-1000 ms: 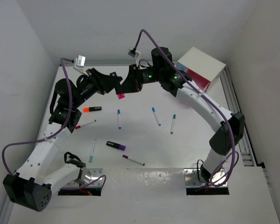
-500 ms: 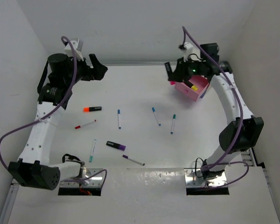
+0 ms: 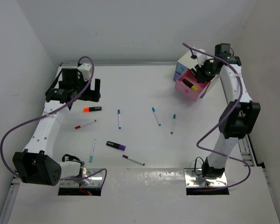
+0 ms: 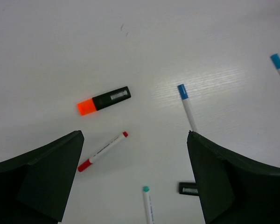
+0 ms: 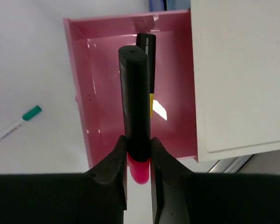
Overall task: Sort the stationery into containers
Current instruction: Place the pen in the drawer.
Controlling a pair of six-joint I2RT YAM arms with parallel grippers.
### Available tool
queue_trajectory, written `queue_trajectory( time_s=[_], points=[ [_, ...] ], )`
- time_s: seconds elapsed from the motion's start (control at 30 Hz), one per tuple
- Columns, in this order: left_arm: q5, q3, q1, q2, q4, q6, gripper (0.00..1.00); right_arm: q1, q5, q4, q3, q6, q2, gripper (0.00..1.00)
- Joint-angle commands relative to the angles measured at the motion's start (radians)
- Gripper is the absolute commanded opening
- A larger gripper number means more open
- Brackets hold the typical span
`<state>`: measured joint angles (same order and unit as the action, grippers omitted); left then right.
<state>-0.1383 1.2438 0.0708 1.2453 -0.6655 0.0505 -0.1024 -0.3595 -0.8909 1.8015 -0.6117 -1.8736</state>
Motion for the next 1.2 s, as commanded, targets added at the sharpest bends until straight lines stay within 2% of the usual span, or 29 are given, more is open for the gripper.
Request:
queue_trajectory(
  time_s=[0.0,0.23,0.33,0.47,0.7,0.8,0.83,0.93,1.0,1.1,1.17],
  points=[
    [0.081,0.019,-0.009,-0.004,-0.037,-0.138,1.00,0.017,0.051,0.024,0.068,-0.092,-0.057,0.00],
    [0.134,-0.027,-0.020,-0.001,-0.051,-0.230,0.99,0.050,0.082,0.041,0.128,-0.097,-0.156,0.00],
    [0.132,-0.041,-0.025,0.011,-0.059,-0.262,0.99,0.069,0.108,0.026,0.151,-0.117,-0.188,0.05],
    [0.219,-0.041,-0.034,0.046,-0.033,-0.235,0.98,0.086,0.134,0.064,0.081,-0.137,-0.182,0.12],
    [0.214,0.045,-0.049,0.169,-0.066,-0.294,0.99,0.093,0.185,0.044,0.099,-0.161,-0.199,0.28],
    [0.161,0.048,-0.068,0.186,-0.040,-0.376,0.98,0.093,0.191,0.035,0.096,-0.168,-0.196,0.33],
    [0.143,0.048,-0.068,0.192,-0.028,-0.435,0.98,0.093,0.191,0.036,0.087,-0.163,-0.188,0.40],
    [0.082,0.060,-0.071,0.223,-0.022,-0.558,0.96,0.093,0.192,0.046,0.088,-0.148,-0.177,0.49],
    [0.057,0.062,-0.071,0.247,-0.017,-0.645,0.93,0.093,0.186,0.046,0.104,-0.128,-0.171,0.49],
    [-0.026,0.060,-0.100,0.282,-0.017,-0.751,0.79,0.093,0.143,0.044,0.142,-0.067,-0.144,0.49],
    [-0.046,0.052,-0.109,0.313,-0.011,-0.802,0.76,0.093,0.096,0.044,0.166,-0.022,-0.115,0.49]
  ],
)
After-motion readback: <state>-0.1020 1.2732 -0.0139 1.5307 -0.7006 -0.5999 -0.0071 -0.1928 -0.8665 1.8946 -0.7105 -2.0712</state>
